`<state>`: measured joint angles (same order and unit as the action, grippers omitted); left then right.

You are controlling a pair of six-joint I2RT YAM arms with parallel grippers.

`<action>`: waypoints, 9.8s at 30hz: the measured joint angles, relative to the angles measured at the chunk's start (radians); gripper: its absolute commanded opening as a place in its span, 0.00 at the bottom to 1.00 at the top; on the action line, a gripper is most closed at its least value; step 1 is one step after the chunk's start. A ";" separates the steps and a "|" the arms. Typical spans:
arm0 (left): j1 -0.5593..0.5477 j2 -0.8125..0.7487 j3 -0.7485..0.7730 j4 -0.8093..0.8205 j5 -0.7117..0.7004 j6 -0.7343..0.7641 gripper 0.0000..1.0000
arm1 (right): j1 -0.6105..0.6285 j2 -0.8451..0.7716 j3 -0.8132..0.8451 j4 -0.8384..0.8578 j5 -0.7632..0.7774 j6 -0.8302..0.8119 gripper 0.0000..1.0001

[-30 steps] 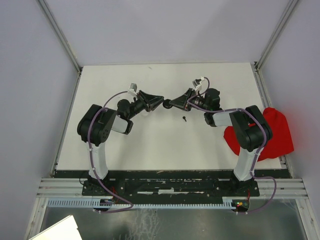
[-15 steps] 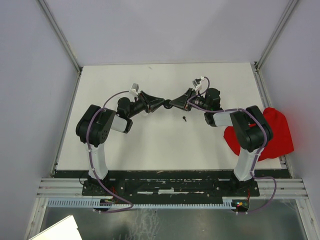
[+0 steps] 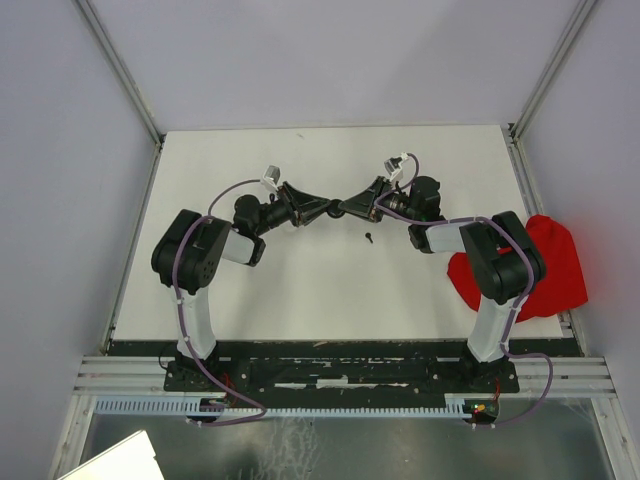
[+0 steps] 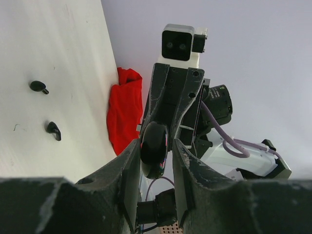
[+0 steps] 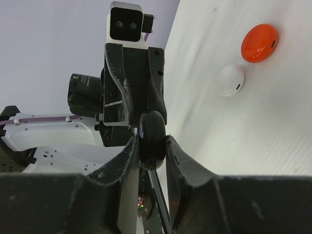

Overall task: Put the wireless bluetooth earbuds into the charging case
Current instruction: Open the charging case, then pick up the earbud from the center of the board, then place the earbud in the charging case.

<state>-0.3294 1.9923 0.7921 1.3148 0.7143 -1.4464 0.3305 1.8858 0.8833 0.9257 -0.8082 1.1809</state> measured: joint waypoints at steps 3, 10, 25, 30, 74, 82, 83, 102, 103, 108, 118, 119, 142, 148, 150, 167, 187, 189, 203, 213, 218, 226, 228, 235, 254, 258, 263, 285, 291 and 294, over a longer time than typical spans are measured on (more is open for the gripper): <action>0.000 0.000 0.000 0.011 0.012 0.000 0.38 | 0.000 0.000 0.000 0.001 0.000 0.000 0.04; 0.000 0.000 0.001 0.012 0.023 0.000 0.36 | -0.001 0.000 0.000 0.002 -0.004 0.000 0.04; -0.002 0.000 0.019 0.010 0.031 0.000 0.34 | -0.005 0.000 0.001 0.026 -0.008 0.003 0.04; -0.006 0.000 0.028 0.008 0.032 0.000 0.35 | -0.007 0.000 0.001 0.035 -0.014 0.004 0.04; -0.042 0.042 0.062 0.106 0.056 -0.046 0.03 | -0.019 0.000 0.001 0.039 -0.003 0.003 1.00; -0.022 0.042 0.037 0.105 0.037 -0.064 0.03 | -0.019 -0.013 0.001 -0.008 0.007 -0.027 0.99; -0.018 0.042 0.029 0.105 0.030 -0.070 0.03 | -0.019 -0.015 0.001 -0.011 0.007 -0.030 0.99; 0.006 0.042 0.008 0.155 -0.016 -0.183 0.03 | -0.019 -0.018 0.001 -0.041 0.008 -0.051 0.99; 0.006 0.042 0.008 0.155 -0.016 -0.183 0.03 | -0.019 -0.018 0.001 -0.050 0.008 -0.055 0.99; 0.007 0.042 0.008 0.155 -0.017 -0.184 0.03 | -0.019 -0.018 0.004 -0.100 0.009 -0.080 0.99; 0.007 0.042 0.011 0.161 -0.029 -0.203 0.03 | -0.023 -0.018 0.031 -0.190 0.027 -0.130 0.99; 0.006 0.042 0.012 0.163 -0.029 -0.208 0.03 | -0.024 -0.018 0.031 -0.194 0.028 -0.132 0.99; 0.032 0.043 -0.061 0.184 -0.129 -0.246 0.03 | -0.025 -0.267 0.035 -0.661 0.378 -0.451 0.98; 0.048 0.044 -0.091 0.183 -0.166 -0.252 0.03 | -0.005 -0.299 0.137 -0.972 0.593 -0.670 0.86; 0.048 0.044 -0.092 0.181 -0.167 -0.252 0.03 | 0.019 -0.285 0.174 -1.065 0.658 -0.733 0.81; 0.078 -0.074 -0.093 -0.072 -0.154 -0.129 0.03 | 0.178 -0.060 0.420 -1.418 0.782 -0.984 0.57; 0.098 -0.088 -0.113 -0.109 -0.129 -0.117 0.03 | 0.166 0.127 0.615 -1.544 0.775 -1.101 0.47; 0.098 -0.088 -0.113 -0.109 -0.129 -0.117 0.03 | 0.161 0.138 0.622 -1.548 0.773 -1.107 0.45; 0.098 -0.088 -0.113 -0.108 -0.129 -0.117 0.03 | 0.151 0.177 0.646 -1.584 0.752 -1.126 0.43; 0.099 -0.088 -0.113 -0.108 -0.129 -0.117 0.03 | 0.151 0.207 0.667 -1.590 0.737 -1.126 0.41; 0.099 -0.088 -0.113 -0.107 -0.129 -0.117 0.03 | 0.151 0.212 0.671 -1.596 0.737 -1.127 0.40; 0.099 -0.088 -0.113 -0.103 -0.129 -0.117 0.03 | 0.151 0.224 0.687 -1.601 0.737 -1.127 0.36; 0.099 -0.088 -0.113 -0.101 -0.129 -0.117 0.03 | 0.151 0.225 0.687 -1.601 0.737 -1.128 0.34; 0.099 -0.088 -0.113 -0.101 -0.129 -0.117 0.03 | 0.152 0.228 0.691 -1.607 0.737 -1.131 0.23; 0.099 -0.087 -0.113 -0.101 -0.111 -0.117 0.03 | 0.151 -0.046 0.482 -1.343 0.737 -1.116 0.01; 0.093 -0.080 -0.103 -0.104 -0.094 -0.117 0.03 | 0.151 -0.262 0.278 -1.080 0.713 -1.095 0.01; 0.062 -0.064 -0.056 -0.133 -0.068 -0.117 0.03 | 0.151 -0.422 0.073 -0.756 0.665 -1.069 0.01; -0.027 -0.004 0.095 -0.282 0.035 -0.078 0.03 | 0.160 -0.377 -0.238 0.066 0.468 -1.165 0.01; -0.032 -0.004 0.098 -0.283 0.047 -0.078 0.03 | 0.170 -0.345 -0.238 0.068 0.466 -1.183 0.01; -0.033 -0.004 0.099 -0.282 0.048 -0.078 0.03 | 0.173 -0.331 -0.238 0.068 0.464 -1.187 0.01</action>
<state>-0.3626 1.9881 0.8909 1.0325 0.7624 -1.5242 0.5037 1.5547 0.6449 0.9939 -0.3439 -0.0059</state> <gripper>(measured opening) 0.294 0.233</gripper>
